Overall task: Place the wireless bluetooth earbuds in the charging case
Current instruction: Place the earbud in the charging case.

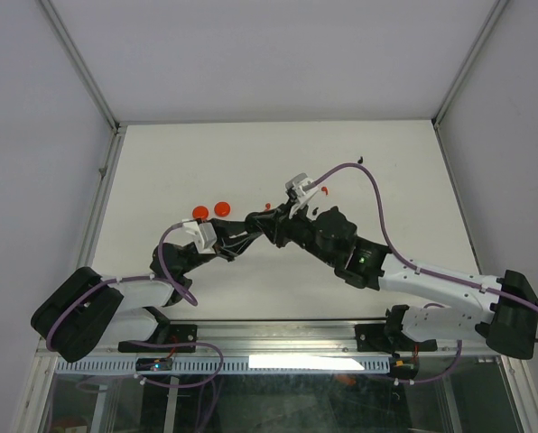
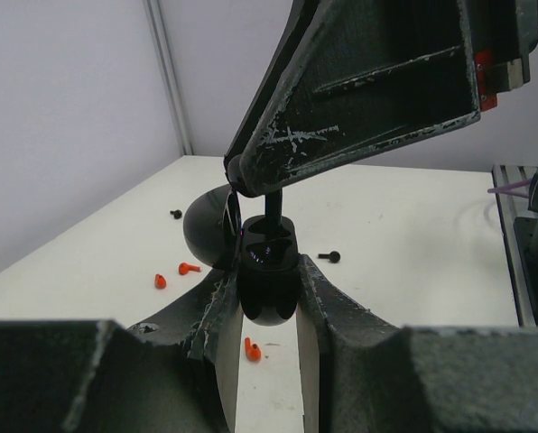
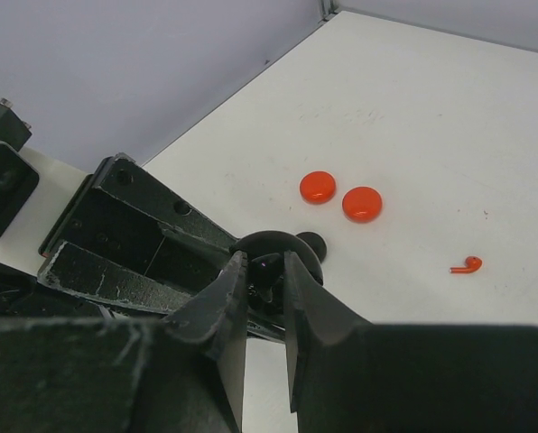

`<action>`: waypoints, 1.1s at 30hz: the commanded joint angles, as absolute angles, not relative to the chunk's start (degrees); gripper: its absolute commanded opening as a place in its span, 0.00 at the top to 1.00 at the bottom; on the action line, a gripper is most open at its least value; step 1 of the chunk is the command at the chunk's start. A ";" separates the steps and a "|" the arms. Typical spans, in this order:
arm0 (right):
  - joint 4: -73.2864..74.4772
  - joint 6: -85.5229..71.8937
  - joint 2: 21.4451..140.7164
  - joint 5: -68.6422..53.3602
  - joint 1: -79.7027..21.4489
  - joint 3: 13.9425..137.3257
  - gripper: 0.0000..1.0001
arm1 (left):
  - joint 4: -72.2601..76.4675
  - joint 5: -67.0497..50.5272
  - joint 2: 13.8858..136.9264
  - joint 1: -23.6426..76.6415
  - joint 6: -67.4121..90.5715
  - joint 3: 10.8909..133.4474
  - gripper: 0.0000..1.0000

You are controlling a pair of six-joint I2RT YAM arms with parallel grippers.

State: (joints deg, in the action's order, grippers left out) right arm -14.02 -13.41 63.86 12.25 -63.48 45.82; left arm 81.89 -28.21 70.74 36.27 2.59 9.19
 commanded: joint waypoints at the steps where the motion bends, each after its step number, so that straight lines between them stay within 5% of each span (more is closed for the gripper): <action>1: -17.75 -13.64 64.14 13.39 -64.06 46.55 0.89 | 89.28 -28.55 69.52 35.94 4.41 9.89 1.00; 15: -18.19 -15.20 64.25 14.85 -64.60 45.50 0.88 | 89.92 -24.46 69.18 35.90 8.01 9.67 1.00; 33: -16.40 -17.52 64.81 18.76 -64.95 45.79 0.58 | 90.40 -23.42 70.52 35.93 7.77 8.43 1.00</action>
State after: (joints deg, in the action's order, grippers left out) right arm -14.74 -16.62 65.63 16.16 -64.62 45.39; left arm 82.30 -24.88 70.50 36.27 7.05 9.06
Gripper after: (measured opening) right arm 0.384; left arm 0.260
